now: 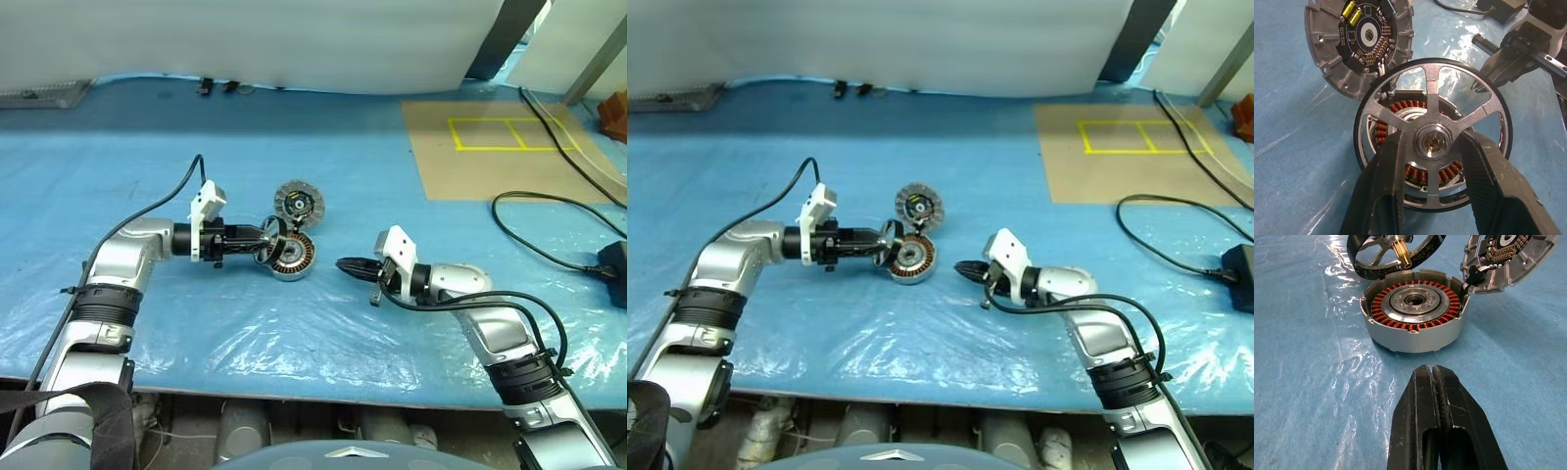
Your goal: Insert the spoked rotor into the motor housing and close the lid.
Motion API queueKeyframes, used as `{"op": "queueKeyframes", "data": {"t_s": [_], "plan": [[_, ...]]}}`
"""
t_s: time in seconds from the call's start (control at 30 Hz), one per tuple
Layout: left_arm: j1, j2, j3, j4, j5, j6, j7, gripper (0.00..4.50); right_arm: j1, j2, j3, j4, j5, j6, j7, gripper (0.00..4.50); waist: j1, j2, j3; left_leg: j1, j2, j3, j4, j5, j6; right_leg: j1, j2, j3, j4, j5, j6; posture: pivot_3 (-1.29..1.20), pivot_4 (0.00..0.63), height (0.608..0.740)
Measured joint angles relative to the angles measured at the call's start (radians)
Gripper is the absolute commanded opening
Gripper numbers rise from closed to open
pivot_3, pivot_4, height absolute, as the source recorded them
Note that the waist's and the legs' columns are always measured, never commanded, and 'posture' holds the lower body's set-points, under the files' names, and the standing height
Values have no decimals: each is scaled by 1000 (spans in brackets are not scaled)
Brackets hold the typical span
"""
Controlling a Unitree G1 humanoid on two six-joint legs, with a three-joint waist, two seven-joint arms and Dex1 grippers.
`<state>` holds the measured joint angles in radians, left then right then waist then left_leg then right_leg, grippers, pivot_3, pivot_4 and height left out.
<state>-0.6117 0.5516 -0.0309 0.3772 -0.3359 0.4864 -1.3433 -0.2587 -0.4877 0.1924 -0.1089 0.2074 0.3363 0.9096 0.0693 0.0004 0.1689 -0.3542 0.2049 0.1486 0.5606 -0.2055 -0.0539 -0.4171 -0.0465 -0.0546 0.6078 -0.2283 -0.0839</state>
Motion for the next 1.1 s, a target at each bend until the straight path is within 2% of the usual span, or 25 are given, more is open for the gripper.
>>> {"op": "queueKeyframes", "data": {"t_s": [0.47,1.1], "plan": [[-35,-3,-38,16,7,3,-5,1385,2,0,9,8,-22,-10,-12,0,1,0,0,0,0,0,0,0,0,0,0,0,0,1,1,0,150,740],[-84,38,-86,5,12,16,-31,1385,0,8,24,41,-31,-30,-11,0,0,0,0,0,0,0,1,0,0,0,0,0,1,1,1,0,150,740]]}}
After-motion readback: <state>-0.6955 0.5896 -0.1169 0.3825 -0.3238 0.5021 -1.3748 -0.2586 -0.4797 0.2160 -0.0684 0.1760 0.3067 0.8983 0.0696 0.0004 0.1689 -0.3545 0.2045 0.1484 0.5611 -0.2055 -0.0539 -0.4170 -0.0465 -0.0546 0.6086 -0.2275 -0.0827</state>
